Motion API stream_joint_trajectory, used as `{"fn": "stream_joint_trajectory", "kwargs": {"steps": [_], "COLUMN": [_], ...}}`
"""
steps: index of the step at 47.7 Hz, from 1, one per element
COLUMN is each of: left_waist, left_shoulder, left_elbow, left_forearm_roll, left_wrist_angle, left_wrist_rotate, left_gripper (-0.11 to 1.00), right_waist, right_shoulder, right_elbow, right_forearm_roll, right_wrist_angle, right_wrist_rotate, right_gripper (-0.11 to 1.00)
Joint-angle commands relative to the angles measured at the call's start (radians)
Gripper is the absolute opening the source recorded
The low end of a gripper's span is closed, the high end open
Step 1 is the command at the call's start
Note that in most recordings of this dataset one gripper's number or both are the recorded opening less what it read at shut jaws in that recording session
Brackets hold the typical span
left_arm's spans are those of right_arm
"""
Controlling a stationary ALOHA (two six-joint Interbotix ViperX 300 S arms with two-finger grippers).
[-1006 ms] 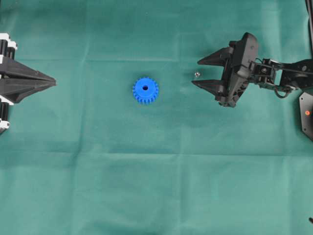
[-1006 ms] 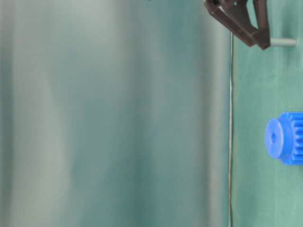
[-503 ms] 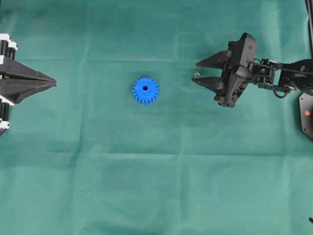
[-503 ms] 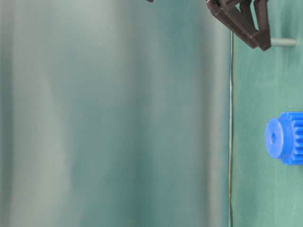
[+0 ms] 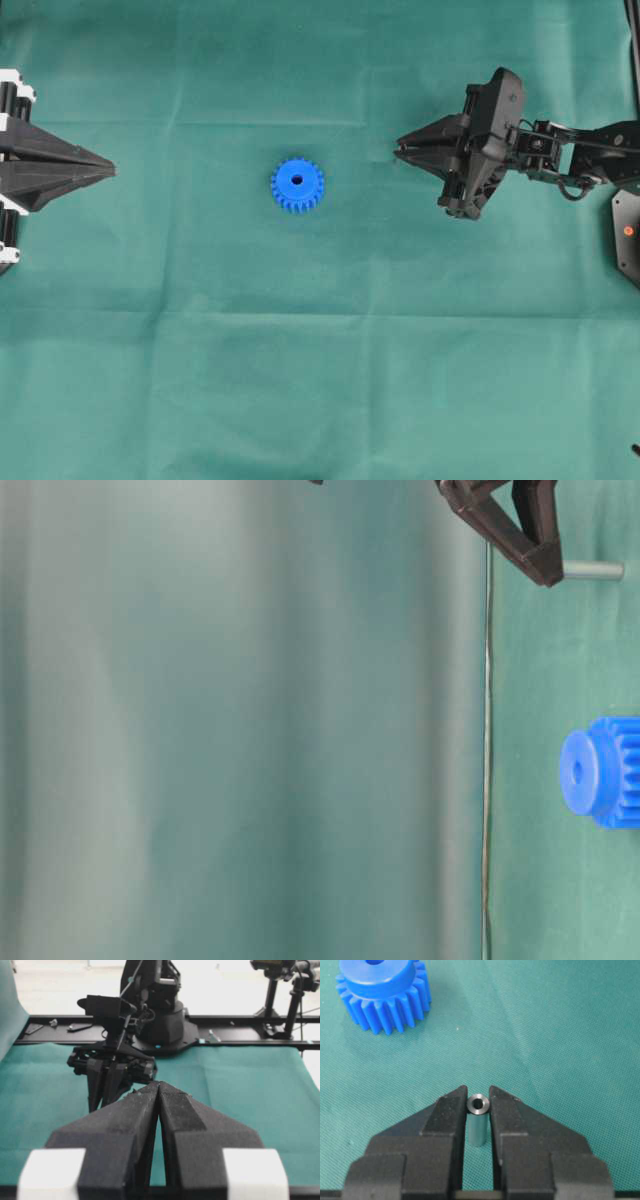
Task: Insert the shaft placed at a random location into the center hole of the small gear at another random location.
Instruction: 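Lower the right gripper around the silver shaft and close on it, then carry the held shaft left and position it above the blue gear's hole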
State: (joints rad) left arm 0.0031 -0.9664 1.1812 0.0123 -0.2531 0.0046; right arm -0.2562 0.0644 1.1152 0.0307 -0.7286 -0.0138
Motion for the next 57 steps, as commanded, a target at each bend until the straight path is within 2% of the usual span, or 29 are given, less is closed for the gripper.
{"fn": "stream_joint_trajectory", "kwargs": {"steps": [1,18,42,57], "left_waist": [0.002,0.002,0.002,0.002], "left_shoulder": [0.009,0.008,0.009,0.009], "left_elbow": [-0.020,-0.020,-0.020,-0.020], "left_forearm_roll": [0.002,0.002,0.002,0.002], "left_wrist_angle": [-0.006,-0.003,-0.003,-0.003], "left_wrist_rotate": [-0.003,-0.006,-0.008,-0.008], "left_gripper": [0.00,0.00,0.00,0.00], "right_waist": [0.002,0.008,0.026,0.080], "right_shoulder": [-0.041,-0.270,-0.262,-0.167], "right_elbow": [-0.021,-0.058,-0.069,-0.183], "right_forearm_roll": [-0.003,-0.005,-0.005,-0.005], "right_wrist_angle": [0.008,0.285,0.290,0.291], "right_wrist_rotate": [0.009,-0.002,-0.002,-0.002], "right_gripper": [0.13,0.13,0.13,0.13]}}
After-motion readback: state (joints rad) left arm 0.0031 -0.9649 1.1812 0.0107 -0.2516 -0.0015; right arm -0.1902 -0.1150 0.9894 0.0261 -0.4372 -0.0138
